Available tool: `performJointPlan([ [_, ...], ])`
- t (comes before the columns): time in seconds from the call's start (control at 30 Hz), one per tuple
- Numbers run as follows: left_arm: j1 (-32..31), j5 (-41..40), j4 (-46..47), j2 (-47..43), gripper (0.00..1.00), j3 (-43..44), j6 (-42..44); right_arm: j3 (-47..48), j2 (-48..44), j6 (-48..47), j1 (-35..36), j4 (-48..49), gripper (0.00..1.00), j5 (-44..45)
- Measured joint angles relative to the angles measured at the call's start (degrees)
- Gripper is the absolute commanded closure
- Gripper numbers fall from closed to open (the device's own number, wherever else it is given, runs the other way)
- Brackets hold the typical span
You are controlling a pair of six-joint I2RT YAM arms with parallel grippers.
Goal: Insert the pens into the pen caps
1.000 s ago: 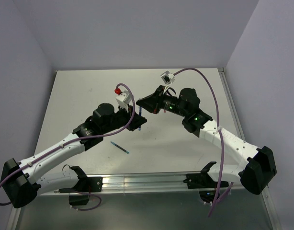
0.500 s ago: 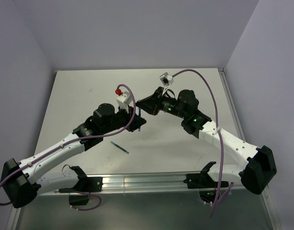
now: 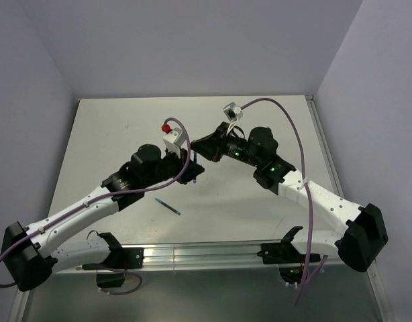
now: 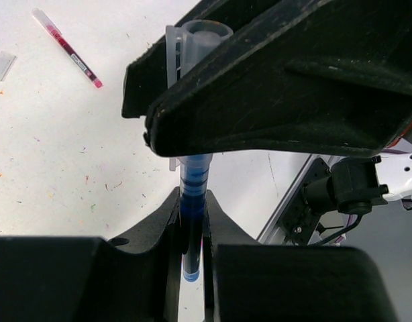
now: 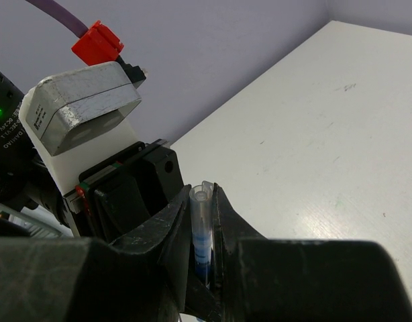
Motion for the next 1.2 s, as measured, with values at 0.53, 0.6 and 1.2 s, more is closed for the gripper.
performJointPlan([
  [0.53, -0.20, -0.26, -3.26, 0.44, 0.98, 1.81, 0.92, 0.90, -0.42, -0.55, 1.53, -2.56, 1.00, 4.24],
  [0.6, -0.09, -0.02, -3.34, 1.22, 0.91, 2.75, 0.90, 3.19, -0.33, -0.59, 1.77, -6.32, 1.00, 6.62],
  [1.2, 2.34, -3.13, -7.56, -11.65, 0.51, 4.28, -0.13, 34.47, 24.22, -6.32, -18.43, -34.12, 1.00, 15.13],
])
